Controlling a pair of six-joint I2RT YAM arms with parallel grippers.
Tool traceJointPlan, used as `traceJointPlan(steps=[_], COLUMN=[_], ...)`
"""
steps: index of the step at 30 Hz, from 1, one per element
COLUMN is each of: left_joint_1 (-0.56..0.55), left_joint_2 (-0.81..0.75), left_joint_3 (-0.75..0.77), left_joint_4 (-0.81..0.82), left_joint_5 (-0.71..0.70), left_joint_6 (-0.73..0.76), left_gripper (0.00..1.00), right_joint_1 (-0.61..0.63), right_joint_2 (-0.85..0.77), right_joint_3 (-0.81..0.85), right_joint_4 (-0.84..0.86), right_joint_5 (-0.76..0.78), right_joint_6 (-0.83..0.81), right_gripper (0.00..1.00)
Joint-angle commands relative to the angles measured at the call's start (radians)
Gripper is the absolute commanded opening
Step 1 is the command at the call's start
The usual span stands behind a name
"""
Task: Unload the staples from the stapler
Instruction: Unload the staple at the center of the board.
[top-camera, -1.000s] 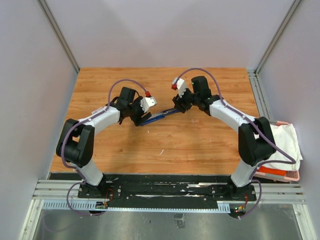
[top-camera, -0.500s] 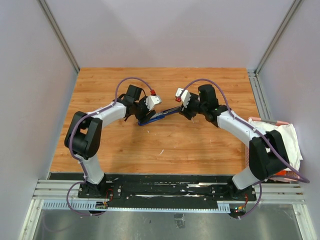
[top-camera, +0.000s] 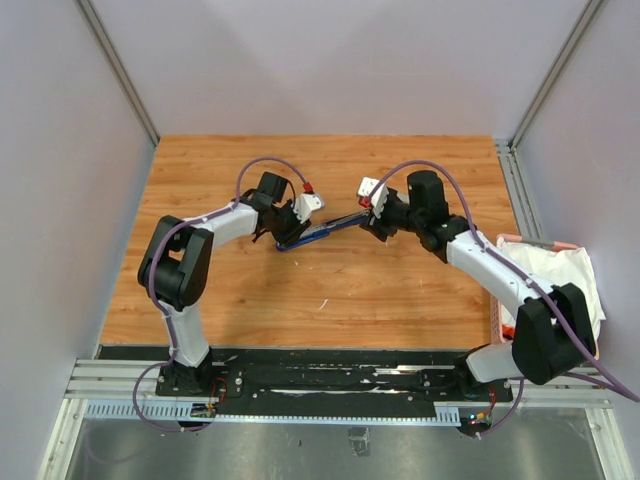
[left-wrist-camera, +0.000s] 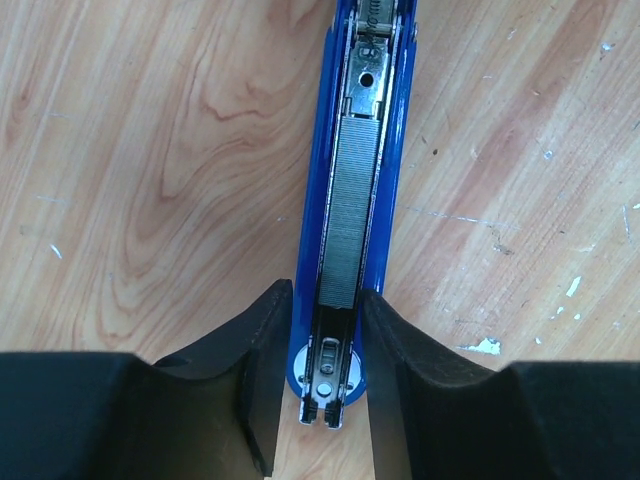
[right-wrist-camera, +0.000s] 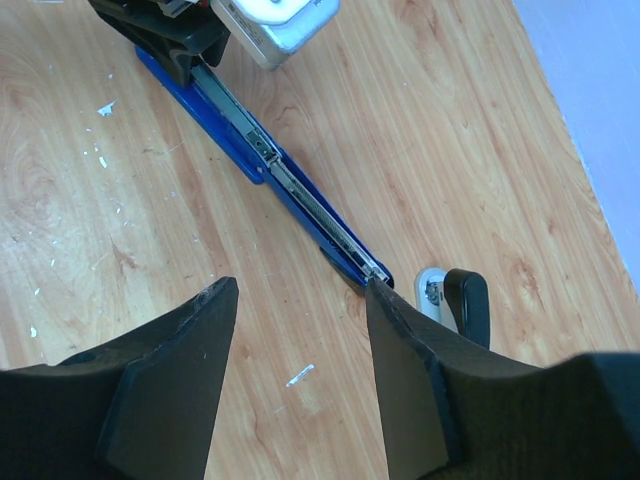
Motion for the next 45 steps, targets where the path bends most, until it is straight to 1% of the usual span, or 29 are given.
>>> traceJointPlan(steps=[1, 2, 5, 7, 8, 13, 18, 24, 26, 31, 38, 42, 45], left_joint_1=[-0.006, -0.007, -0.006, -0.006, -0.007, -0.006, -0.007, -0.006, -0.006, -0.007, -0.007, -0.006, -0.006], left_joint_2=[0.012, 0.012, 0.012, 0.012, 0.012, 0.012, 0.011, 0.004, 0.002, 0.011, 0.061, 0.078, 0.081], left_joint_3=[0.029, 0.029, 0.032, 0.034, 0.034, 0.041, 0.047, 0.053, 0.053, 0.076, 0.147, 0.169, 0.173], left_joint_4=[-0.017, -0.018, -0.028, -0.038, -0.04, -0.069, -0.105, -0.165, -0.181, -0.237, -0.344, -0.374, -0.381], left_joint_5=[0.02, 0.021, 0.027, 0.032, 0.036, 0.055, 0.083, 0.136, 0.152, 0.193, 0.241, 0.253, 0.256], left_joint_6=[-0.01, -0.011, -0.012, -0.012, -0.011, -0.001, 0.015, 0.037, 0.042, 0.061, 0.104, 0.112, 0.113], left_gripper=[0.37, 0.36, 0.27, 0.25, 0.2, 0.1, 0.01, 0.0, 0.0, 0.0, 0.0, 0.0, 0.0], right_joint_1=[0.008, 0.008, 0.011, 0.012, 0.013, 0.017, 0.03, 0.057, 0.074, 0.127, 0.208, 0.235, 0.25], right_joint_2=[-0.019, -0.019, -0.021, -0.032, -0.036, -0.057, -0.036, 0.022, 0.041, 0.091, 0.173, 0.216, 0.242], right_joint_3=[-0.036, -0.042, -0.062, -0.084, -0.099, -0.18, -0.233, -0.268, -0.278, -0.277, -0.272, -0.298, -0.311], right_joint_4=[0.012, 0.016, 0.027, 0.048, 0.062, 0.144, 0.194, 0.244, 0.26, 0.268, 0.307, 0.409, 0.44], right_joint_5=[-0.035, -0.041, -0.058, -0.064, -0.067, -0.094, -0.109, -0.102, -0.089, -0.046, 0.053, 0.119, 0.145], right_joint_6=[0.011, 0.007, -0.029, -0.074, -0.099, -0.285, -0.47, -0.653, -0.687, -0.731, -0.79, -0.793, -0.794], right_gripper=[0.56, 0.56, 0.56, 0.56, 0.56, 0.57, 0.57, 0.6, 0.62, 0.63, 0.63, 0.63, 0.63])
